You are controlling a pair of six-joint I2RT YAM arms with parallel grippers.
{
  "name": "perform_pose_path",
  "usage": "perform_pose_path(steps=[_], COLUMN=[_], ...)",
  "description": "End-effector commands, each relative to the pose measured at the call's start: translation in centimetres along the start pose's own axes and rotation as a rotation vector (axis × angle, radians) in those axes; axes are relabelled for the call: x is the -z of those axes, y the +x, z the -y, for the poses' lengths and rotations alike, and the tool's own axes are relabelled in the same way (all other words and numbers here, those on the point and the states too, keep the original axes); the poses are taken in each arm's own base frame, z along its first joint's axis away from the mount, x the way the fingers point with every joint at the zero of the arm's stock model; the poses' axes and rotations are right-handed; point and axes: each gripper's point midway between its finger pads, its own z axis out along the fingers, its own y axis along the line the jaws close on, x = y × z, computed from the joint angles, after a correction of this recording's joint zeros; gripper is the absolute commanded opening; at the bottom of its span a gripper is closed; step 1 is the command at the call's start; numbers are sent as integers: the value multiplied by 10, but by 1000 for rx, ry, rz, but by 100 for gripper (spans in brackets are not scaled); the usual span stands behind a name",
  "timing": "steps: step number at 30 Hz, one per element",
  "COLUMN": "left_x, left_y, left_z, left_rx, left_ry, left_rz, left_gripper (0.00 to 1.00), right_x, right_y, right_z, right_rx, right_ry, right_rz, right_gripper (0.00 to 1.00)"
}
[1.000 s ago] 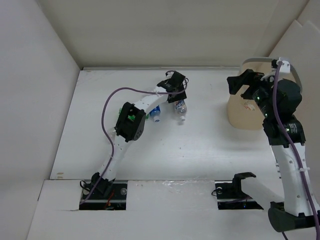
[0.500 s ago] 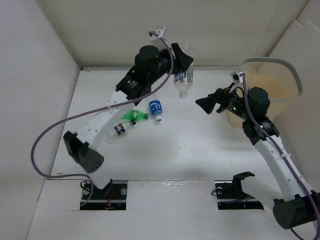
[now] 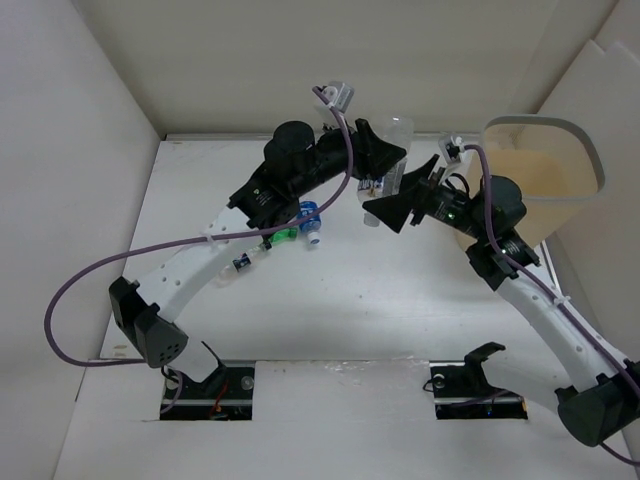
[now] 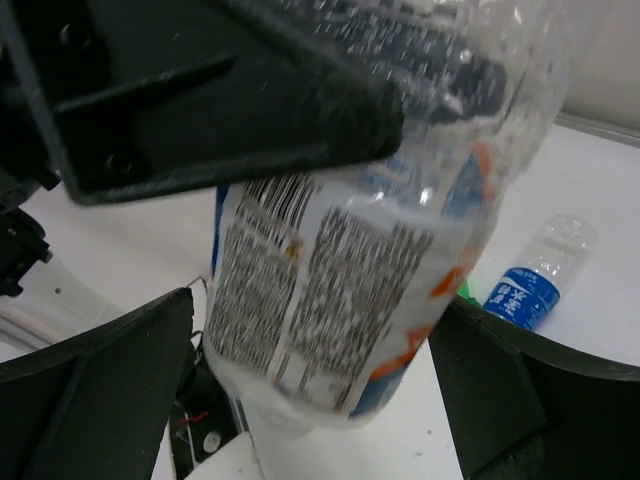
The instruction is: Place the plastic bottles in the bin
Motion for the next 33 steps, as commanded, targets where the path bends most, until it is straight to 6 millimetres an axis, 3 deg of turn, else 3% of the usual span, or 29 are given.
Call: perform_pose_path(steps=[1, 3, 5, 9, 10, 11, 12, 13, 14, 15, 16, 17, 19, 20, 21, 23, 24, 26, 27, 28, 29, 33], left_x=[10, 20, 21, 26, 29, 27, 30, 28, 32, 35, 33, 39, 49, 54, 60, 72, 74, 86, 85, 82, 83, 69], left_y=[-14, -22, -15, -19, -22, -16, -16, -19, -24, -29, -35, -42, -66, -67, -72, -85, -72, -79, -69, -64, -60, -41], left_z=[37, 51, 54, 57, 60, 54, 54, 49, 48, 46, 31, 20, -6, -29, -43, -83, -105, -134, -149, -158, -164, -184], left_rx=[-4, 5, 18, 28, 26, 32, 32, 34, 36, 37, 35, 53, 77, 106, 106, 114, 115, 104, 107, 93, 82, 76], left_ry=[154, 192, 200, 204, 209, 190, 190, 160, 138, 119, 35, -33, -146, -251, -312, -465, -539, -623, -658, -684, -710, -744], left_rz=[35, 56, 48, 53, 61, 47, 48, 68, 83, 99, 135, 152, 209, 215, 228, 270, 227, 234, 207, 196, 184, 127], left_gripper=[0, 0, 0, 4, 10, 19, 34, 83, 100, 100, 100, 100, 100, 100, 100, 100, 100, 100, 100, 100, 100, 100], right_x=[-11, -16, -20, -22, -21, -21, -21, -21, -18, -14, -10, -3, 12, 26, 37, 61, 85, 109, 131, 142, 153, 192], right_y=[-47, -48, -44, -48, -53, -53, -55, -58, -61, -64, -68, -84, -89, -100, -112, -116, -133, -133, -141, -151, -144, -154], right_z=[-29, -23, -17, -7, -5, -5, -3, 0, 10, 15, 19, 33, 53, 74, 78, 99, 112, 132, 145, 145, 156, 180], right_rx=[77, 70, 61, 34, 43, 31, 29, 27, 27, 29, 42, 62, 85, 97, 104, 88, 98, 79, 78, 82, 43, 24], right_ry=[-97, -67, -59, -40, -32, -33, -19, -2, 31, 69, 105, 183, 309, 401, 444, 564, 667, 800, 895, 934, 995, 1164], right_rz=[133, 152, 140, 194, 214, 214, 223, 236, 245, 241, 242, 274, 256, 282, 304, 292, 346, 344, 375, 395, 372, 406], right_gripper=[100, 100, 86, 70, 59, 21, 6, 0, 0, 0, 0, 0, 0, 0, 0, 0, 0, 3, 3, 3, 3, 6])
